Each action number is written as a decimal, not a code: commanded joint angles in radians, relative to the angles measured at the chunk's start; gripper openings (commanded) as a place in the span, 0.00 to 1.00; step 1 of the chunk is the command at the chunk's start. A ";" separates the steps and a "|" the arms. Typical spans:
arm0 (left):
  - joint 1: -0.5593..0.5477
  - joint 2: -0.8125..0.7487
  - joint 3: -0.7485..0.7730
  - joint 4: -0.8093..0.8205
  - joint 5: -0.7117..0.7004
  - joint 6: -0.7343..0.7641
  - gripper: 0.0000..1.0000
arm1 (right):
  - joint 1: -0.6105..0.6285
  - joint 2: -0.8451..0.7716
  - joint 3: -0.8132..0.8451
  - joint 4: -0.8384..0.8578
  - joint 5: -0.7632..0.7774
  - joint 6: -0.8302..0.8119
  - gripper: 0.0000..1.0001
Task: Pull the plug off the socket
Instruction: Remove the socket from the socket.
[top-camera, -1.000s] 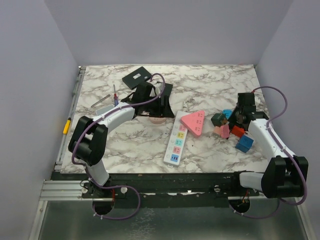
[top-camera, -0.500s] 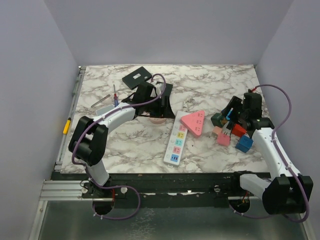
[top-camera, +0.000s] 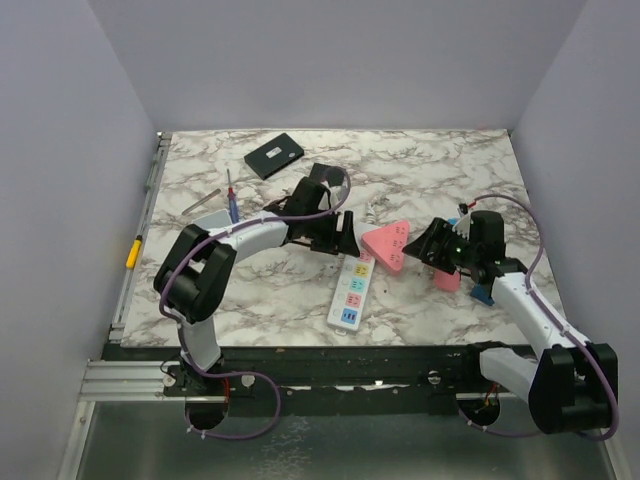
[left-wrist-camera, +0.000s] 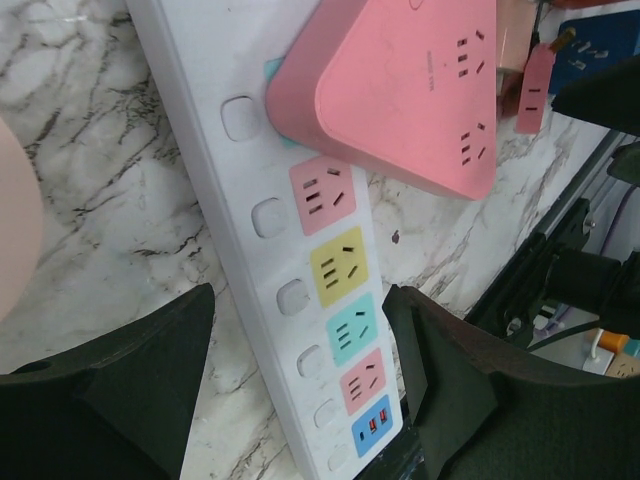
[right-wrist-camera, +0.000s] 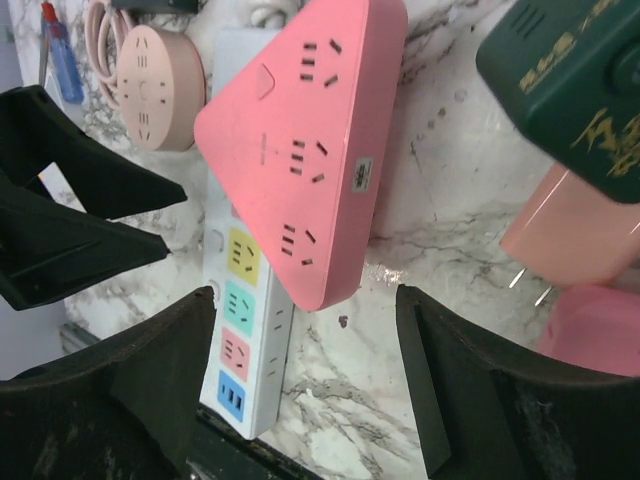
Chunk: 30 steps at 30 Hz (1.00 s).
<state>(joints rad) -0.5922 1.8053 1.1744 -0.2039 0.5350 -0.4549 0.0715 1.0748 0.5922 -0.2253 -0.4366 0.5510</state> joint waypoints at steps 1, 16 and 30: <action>-0.031 0.035 -0.014 0.009 0.009 0.006 0.75 | 0.022 -0.021 -0.074 0.119 -0.062 0.115 0.78; -0.087 0.097 -0.026 -0.010 -0.137 0.028 0.72 | 0.079 0.163 -0.163 0.388 -0.056 0.248 0.78; -0.119 0.171 -0.001 -0.012 -0.138 0.033 0.71 | 0.132 0.277 -0.183 0.537 -0.013 0.343 0.76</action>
<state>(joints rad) -0.6899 1.9064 1.1770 -0.1833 0.4404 -0.4442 0.1905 1.3312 0.4271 0.2356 -0.4751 0.8494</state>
